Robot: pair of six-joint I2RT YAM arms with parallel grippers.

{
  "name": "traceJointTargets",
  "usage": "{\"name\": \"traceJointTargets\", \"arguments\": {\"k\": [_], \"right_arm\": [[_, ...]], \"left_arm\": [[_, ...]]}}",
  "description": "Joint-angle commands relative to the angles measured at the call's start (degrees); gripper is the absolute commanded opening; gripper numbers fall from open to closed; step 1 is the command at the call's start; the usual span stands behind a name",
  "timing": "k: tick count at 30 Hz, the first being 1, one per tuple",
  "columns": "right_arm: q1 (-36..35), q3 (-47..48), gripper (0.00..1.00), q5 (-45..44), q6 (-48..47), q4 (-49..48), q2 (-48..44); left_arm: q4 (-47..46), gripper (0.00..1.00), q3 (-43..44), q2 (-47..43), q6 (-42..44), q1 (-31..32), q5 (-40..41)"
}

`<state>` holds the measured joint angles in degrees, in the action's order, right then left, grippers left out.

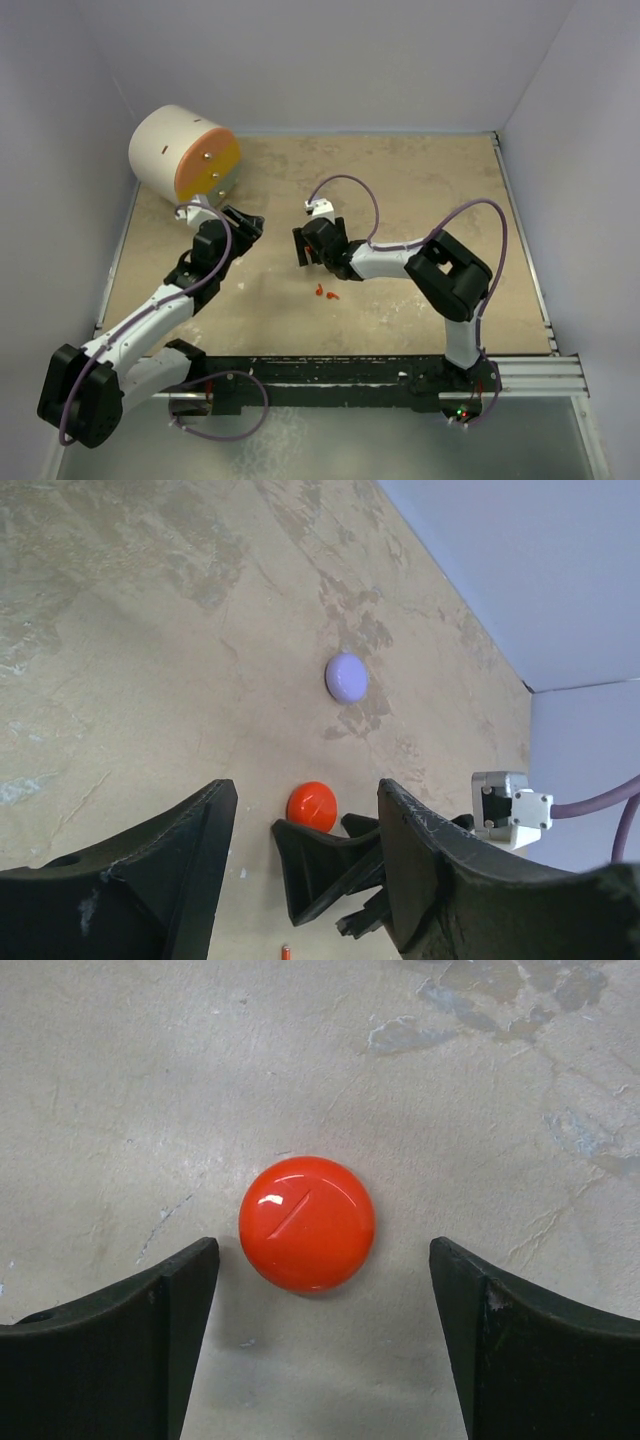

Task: Insert the wireless bluetooth earbuds into the charging case
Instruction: Pick up the charging case at the center of the board.

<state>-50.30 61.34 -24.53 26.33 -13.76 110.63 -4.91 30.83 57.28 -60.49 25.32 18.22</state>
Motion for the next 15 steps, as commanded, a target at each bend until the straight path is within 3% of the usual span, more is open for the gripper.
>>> {"name": "traceJointTargets", "arguments": {"k": [1, 7, 15], "right_arm": [[-0.15, -1.64, 0.84, 0.5, -0.25, 2.95, -0.03], [-0.15, -1.78, 0.7, 1.79, -3.16, 1.75, 0.73], [-0.15, -1.75, 0.68, 5.3, -10.61, 0.23, 1.44]], "left_arm": [[-3.66, 0.58, -1.09, -0.01, -0.63, 0.27, -0.64], [-4.07, 0.58, -1.51, 0.44, -0.71, 0.28, -0.88], [-4.91, 0.57, -2.12, 1.08, -1.1, 0.34, -1.34]]}}
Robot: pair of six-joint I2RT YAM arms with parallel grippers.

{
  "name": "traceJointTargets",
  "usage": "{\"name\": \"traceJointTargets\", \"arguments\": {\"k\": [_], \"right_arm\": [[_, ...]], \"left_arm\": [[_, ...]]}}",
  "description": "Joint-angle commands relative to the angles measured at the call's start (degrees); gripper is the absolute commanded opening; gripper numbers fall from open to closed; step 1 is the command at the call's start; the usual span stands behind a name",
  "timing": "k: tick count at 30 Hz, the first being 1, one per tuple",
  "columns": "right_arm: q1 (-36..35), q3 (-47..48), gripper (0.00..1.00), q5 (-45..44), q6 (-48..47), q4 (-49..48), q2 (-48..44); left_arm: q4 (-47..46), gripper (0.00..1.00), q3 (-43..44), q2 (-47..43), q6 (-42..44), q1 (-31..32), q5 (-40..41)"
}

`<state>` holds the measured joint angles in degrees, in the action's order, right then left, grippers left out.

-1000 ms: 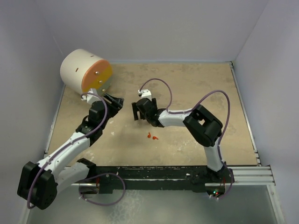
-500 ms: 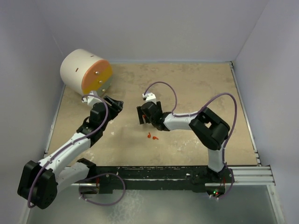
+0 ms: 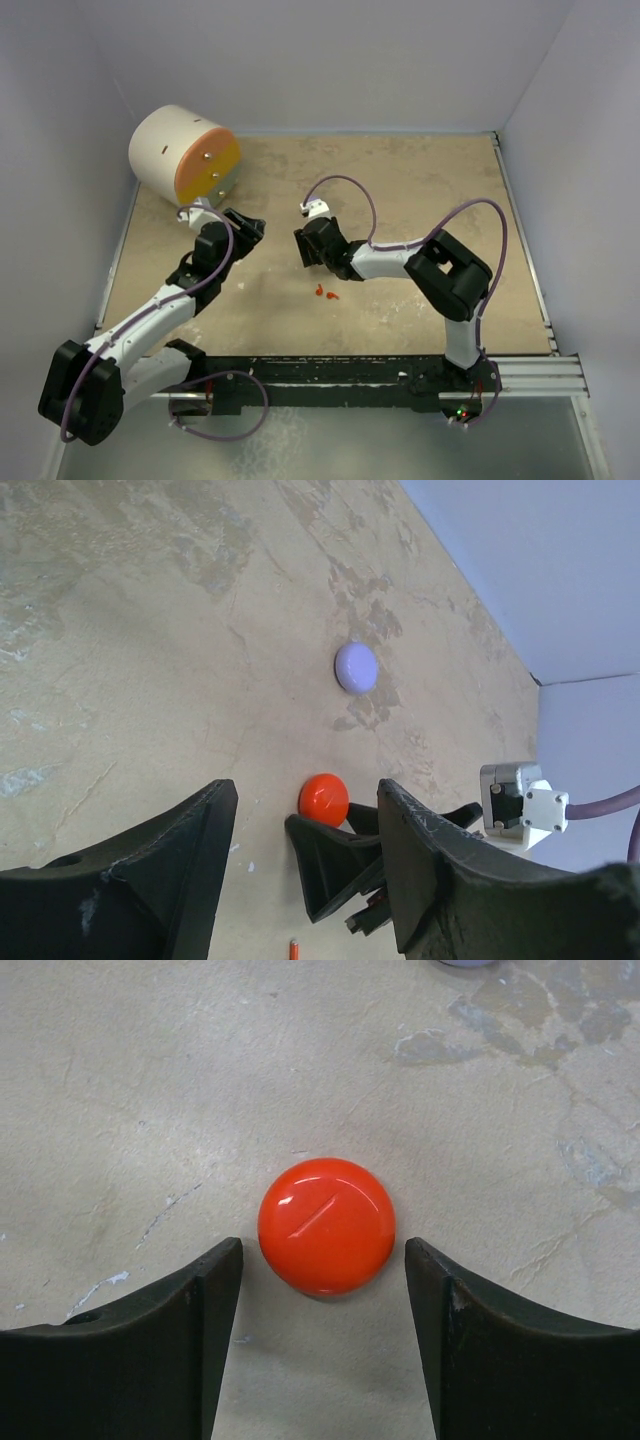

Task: Insert the wireless bluetooth earbuds into the charging case
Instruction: Pick up the charging case at the center of the board.

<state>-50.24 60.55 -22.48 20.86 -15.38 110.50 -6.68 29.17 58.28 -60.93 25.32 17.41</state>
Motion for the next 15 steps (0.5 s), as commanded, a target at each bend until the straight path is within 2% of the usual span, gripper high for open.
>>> {"name": "traceJointTargets", "arguments": {"k": [1, 7, 10, 15], "right_arm": [[-0.23, -0.78, 0.69, 3.45, -5.74, 1.83, 1.83], [-0.12, 0.29, 0.65, 3.79, -6.54, 2.47, 2.65], [-0.12, 0.23, 0.6, 3.19, -6.49, 2.95, 2.46], [-0.05, -0.61, 0.46, 2.24, -7.07, 2.6, 0.95]], "left_arm": [[-3.21, 0.57, -0.58, -0.04, -0.68, 0.27, -0.53], [-2.96, 0.57, -0.74, -0.74, -0.77, 0.28, -0.53], [-2.9, 0.57, -0.71, -1.05, -0.42, 0.28, -0.75], [-3.52, 0.55, -0.21, -0.61, 0.46, 0.27, -2.64]]}}
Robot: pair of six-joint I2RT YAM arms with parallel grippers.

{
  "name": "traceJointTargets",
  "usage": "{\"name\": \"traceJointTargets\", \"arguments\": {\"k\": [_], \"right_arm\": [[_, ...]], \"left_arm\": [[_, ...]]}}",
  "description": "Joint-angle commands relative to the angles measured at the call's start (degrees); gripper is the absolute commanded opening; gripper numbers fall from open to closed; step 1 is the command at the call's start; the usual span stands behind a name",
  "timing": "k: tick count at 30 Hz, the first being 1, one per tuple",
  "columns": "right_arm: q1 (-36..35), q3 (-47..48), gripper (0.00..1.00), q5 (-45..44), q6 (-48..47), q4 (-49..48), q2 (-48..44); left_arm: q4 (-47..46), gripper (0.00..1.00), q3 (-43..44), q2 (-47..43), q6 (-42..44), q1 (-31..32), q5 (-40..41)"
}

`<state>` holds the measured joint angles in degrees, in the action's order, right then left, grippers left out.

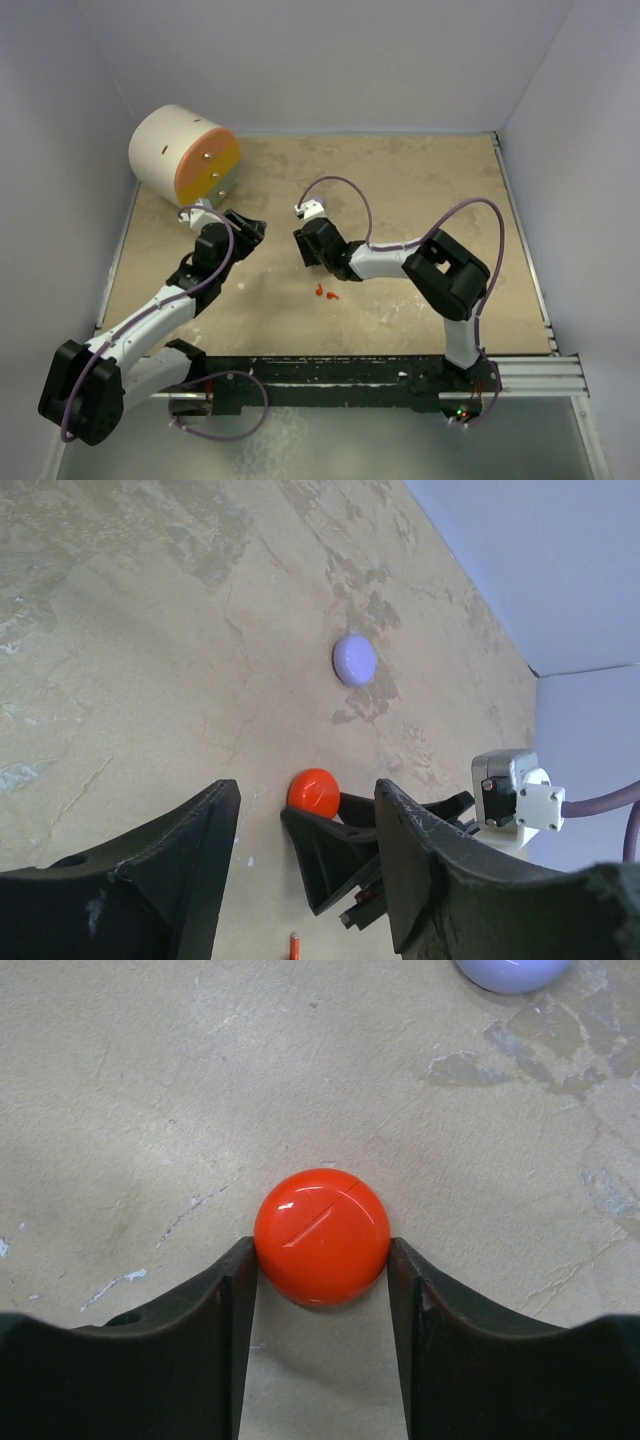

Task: Insert the wireless bluetooth earbuds into the charging case
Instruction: Pick up the charging case at the center of the board.

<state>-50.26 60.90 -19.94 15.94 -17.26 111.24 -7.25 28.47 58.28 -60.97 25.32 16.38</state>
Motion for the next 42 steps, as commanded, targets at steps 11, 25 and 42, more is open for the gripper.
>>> {"name": "traceJointTargets", "arguments": {"k": [11, 25, 42], "right_arm": [[-0.07, -8.19, 0.07, 3.04, -7.21, -8.51, -14.84], [-0.14, -18.88, 0.0, 13.51, -9.56, -21.65, -28.09], [-0.1, -15.63, 0.0, 14.93, -10.05, -19.88, -25.81]], "left_arm": [[-9.09, 0.51, 0.48, 1.39, 1.67, 0.17, -10.65], [-29.95, 0.38, -2.51, 9.43, -1.98, 0.14, -22.48], [-36.35, 0.38, -4.41, 11.46, -2.38, 0.75, -28.5]]}}
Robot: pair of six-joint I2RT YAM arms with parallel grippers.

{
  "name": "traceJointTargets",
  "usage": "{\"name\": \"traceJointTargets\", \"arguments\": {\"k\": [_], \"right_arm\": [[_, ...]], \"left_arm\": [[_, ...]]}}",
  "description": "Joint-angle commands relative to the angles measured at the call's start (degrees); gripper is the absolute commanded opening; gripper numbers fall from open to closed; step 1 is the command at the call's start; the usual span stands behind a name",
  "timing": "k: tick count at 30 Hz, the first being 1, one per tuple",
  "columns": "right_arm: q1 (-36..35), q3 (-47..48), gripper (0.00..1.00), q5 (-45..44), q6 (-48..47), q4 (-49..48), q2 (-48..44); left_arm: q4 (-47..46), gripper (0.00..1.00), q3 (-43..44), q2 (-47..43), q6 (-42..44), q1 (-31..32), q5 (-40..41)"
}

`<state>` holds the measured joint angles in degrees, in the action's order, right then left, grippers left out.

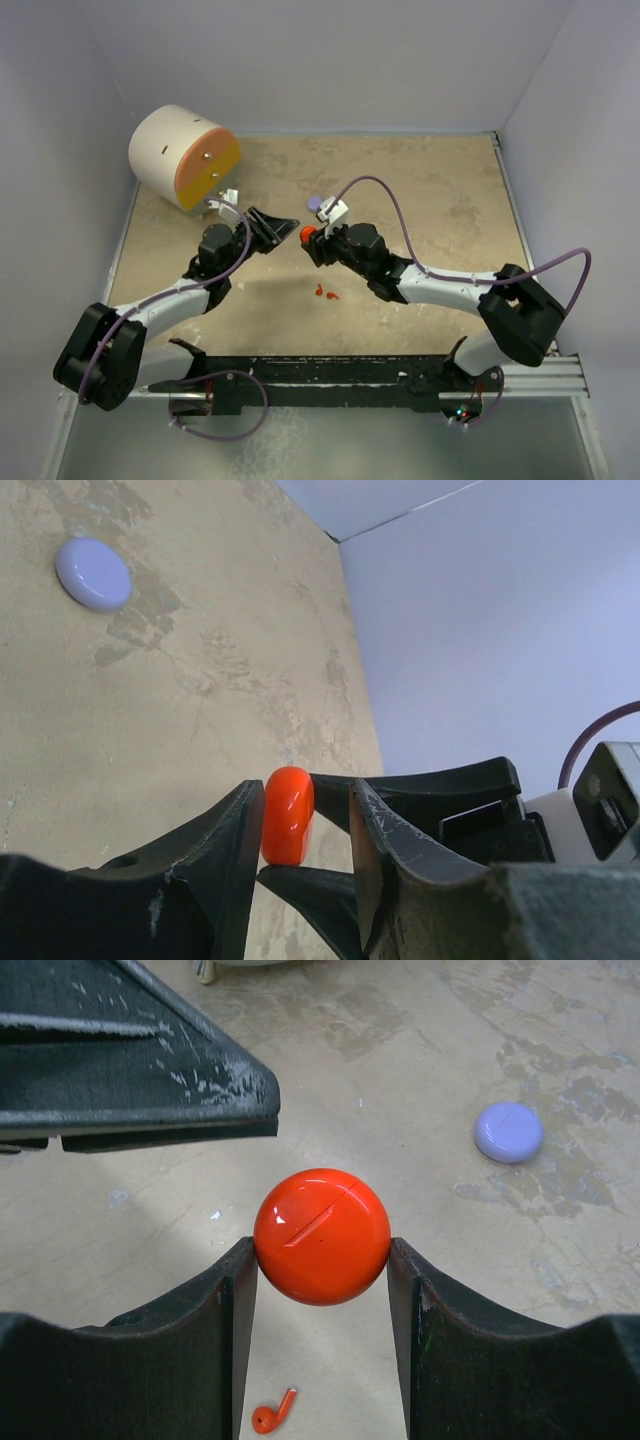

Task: Insert the wireless bluetooth earbuds into the charging case
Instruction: Pick up the charging case at the center of the board.

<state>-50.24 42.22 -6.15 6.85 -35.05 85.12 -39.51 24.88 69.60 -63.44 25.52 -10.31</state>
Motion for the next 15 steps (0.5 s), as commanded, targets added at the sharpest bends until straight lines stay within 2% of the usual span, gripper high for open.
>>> {"name": "traceJointTargets", "arguments": {"k": [1, 15], "right_arm": [[-0.08, 3.19, 0.0, 1.14, -0.83, -2.05, 0.24], [-0.05, 4.03, 0.0, 1.71, -1.37, -1.67, -0.04]], "left_arm": [[-4.02, 0.39, -0.93, 0.17, 0.17, 0.66, -1.75], [-5.85, 0.39, -1.07, 2.8, 0.73, 2.37, -1.65]]}}
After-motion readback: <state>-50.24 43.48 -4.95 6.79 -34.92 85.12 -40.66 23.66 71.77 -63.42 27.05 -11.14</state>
